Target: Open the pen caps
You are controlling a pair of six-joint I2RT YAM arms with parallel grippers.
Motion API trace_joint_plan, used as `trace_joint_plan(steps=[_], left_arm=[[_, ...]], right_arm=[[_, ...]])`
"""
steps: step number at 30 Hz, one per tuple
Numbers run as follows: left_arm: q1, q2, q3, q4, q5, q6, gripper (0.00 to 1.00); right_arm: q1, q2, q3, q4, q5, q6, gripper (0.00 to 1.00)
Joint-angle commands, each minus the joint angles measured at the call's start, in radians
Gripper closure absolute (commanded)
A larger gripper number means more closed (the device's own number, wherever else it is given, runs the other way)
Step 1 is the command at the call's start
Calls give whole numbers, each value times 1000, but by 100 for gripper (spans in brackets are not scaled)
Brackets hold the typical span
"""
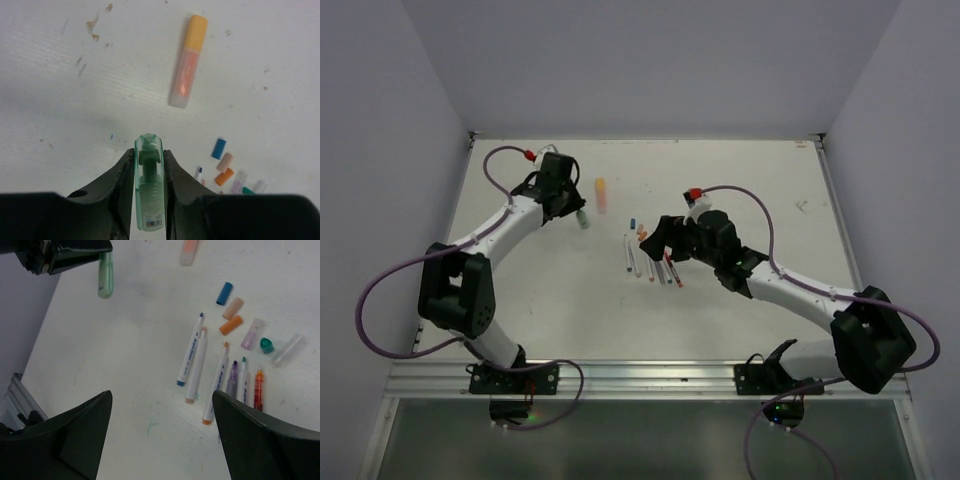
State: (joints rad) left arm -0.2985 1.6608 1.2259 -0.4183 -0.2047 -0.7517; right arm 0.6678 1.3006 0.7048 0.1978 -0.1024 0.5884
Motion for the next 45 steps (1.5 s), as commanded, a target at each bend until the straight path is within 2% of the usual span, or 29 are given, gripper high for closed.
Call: trace_joint_plan(steps=[1,5,10,19,25,39,42,45], left_arm=[[-60,-99,-40,64,5,-61,93],[-119,-177,-65,92,4,-87,93],[-166,-234,-72,99,-13,-104,93],[-180,-289,-89,108,-27,-101,93],[-183,-300,-92,115,-36,-100,93],[-188,-325,-106,127,-44,-107,94],[-188,-329,-112,136,-44,-112,94],[-188,-334,-118,144,-44,-118,94]], right_arm=[[29,57,93,173,-56,63,16],[41,156,151,265,-85,91,19],[55,232,217,302,-92,110,24],[75,319,278,365,-144,122,40],[85,351,301,376,-149,122,45],[88,411,331,410,-171,146,64],[88,413,326,420,-181,152,69],[88,407,314,437,-195,162,81]])
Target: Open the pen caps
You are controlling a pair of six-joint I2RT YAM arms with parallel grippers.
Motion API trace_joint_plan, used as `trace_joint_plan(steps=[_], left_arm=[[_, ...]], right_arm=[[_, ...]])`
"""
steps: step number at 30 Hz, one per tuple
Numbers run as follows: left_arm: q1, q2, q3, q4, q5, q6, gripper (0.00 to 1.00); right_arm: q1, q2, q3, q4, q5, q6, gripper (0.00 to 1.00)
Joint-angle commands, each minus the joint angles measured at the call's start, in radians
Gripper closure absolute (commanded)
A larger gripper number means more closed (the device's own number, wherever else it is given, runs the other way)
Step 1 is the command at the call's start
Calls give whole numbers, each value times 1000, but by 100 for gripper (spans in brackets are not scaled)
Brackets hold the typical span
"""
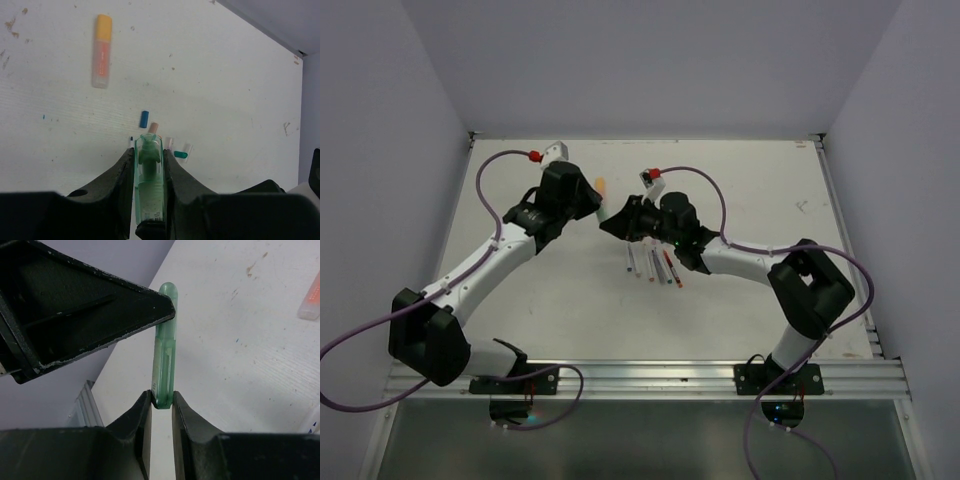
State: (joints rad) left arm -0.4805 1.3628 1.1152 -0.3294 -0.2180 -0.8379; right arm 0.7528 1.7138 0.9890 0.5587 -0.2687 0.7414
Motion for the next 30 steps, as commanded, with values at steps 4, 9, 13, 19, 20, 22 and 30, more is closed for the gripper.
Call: trace_joint_plan(steps=[4,9,13,19,20,22,30], left_arm=[[-6,-39,-8,75,-26,-29,87],[11,-77,-29,154,41,29,50],[72,-132,-84,281,214,66,30],[184,-179,-166,462,527,140,16],[197,-179,-178,481,569,158,14],[220,-172,-183,527,676,171,11],[240,-105,-196,694,971,146,0]], right_arm=[[3,-32,-12,89,-46,13,96],[-4,-111,-68,70,-58,-19,100],[-32,-158,-96,55,-84,-31,100],[-98,-215,-127,69,-222,-31,100],[-111,-221,-130,73,-236,-31,100],[-122,-241,-136,79,-270,-36,100],[-158,-310,-139,81,-394,-46,100]])
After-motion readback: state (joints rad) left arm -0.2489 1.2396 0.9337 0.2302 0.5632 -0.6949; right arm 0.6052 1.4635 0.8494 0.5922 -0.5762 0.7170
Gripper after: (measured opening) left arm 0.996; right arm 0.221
